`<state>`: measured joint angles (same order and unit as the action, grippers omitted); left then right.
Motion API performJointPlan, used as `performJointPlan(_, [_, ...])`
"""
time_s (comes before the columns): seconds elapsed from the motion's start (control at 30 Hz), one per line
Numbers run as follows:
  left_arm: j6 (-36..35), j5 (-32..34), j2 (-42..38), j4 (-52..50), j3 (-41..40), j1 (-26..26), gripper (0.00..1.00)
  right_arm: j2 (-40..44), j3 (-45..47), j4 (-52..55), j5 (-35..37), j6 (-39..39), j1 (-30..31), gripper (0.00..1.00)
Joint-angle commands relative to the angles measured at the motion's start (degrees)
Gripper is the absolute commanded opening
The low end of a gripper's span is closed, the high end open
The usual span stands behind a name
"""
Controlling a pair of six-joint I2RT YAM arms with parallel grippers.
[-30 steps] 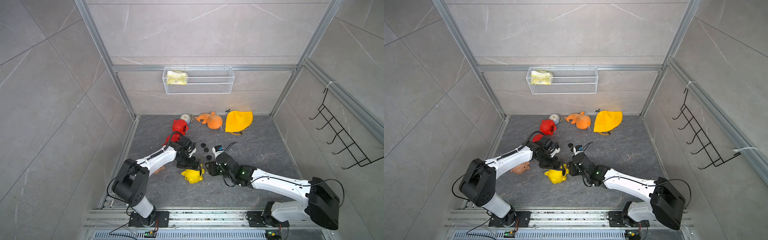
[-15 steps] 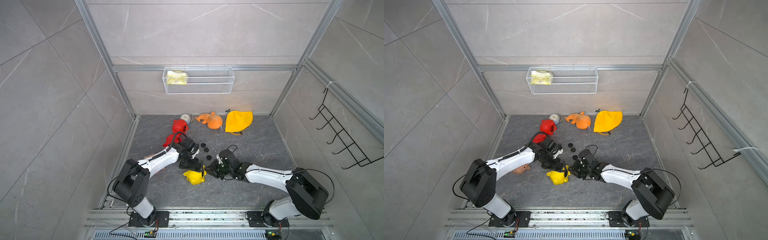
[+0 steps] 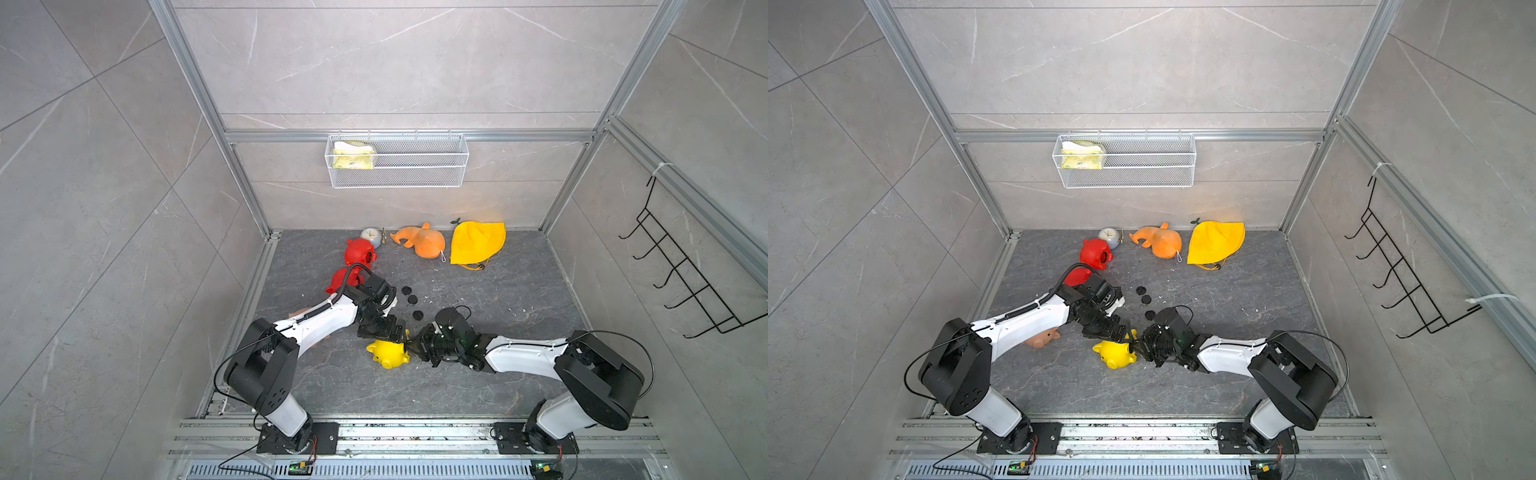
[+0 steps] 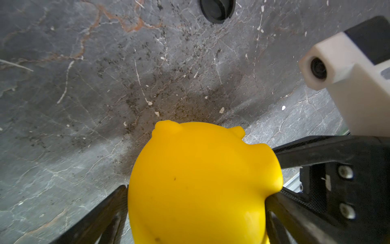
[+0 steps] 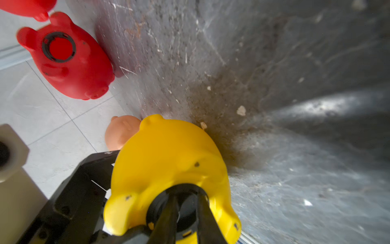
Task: Open piggy banks
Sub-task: Open the lid on the piggy bank.
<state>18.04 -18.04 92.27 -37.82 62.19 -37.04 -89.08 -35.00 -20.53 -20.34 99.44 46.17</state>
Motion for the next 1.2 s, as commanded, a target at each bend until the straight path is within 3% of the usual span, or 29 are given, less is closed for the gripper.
performJointPlan(0.0, [1.46,0.9,-0.99,0.6,-2.3,-0.43,0.95,-1.79,1.31,-8.45,2.34,6.64,0.31,0.2])
performJointPlan(0.47, [2.22,0.38,-1.46,2.26,-3.37,-0.49,0.94,-6.89,0.7,-20.22,4.37,16.86,0.61,0.15])
performJointPlan(0.73, [2.86,-1.04,-1.18,3.4,-3.75,-0.49,0.95,-10.67,2.66,-27.18,7.26,20.26,1.24,0.03])
performJointPlan(0.93, [3.0,-0.78,-0.87,3.4,-4.05,-0.04,0.94,-15.0,3.94,-34.15,7.54,18.98,1.28,0.0])
performJointPlan(1.17, [2.41,-0.67,-0.77,3.69,-4.87,1.56,0.94,-15.08,3.82,-33.6,6.33,6.57,0.34,0.0])
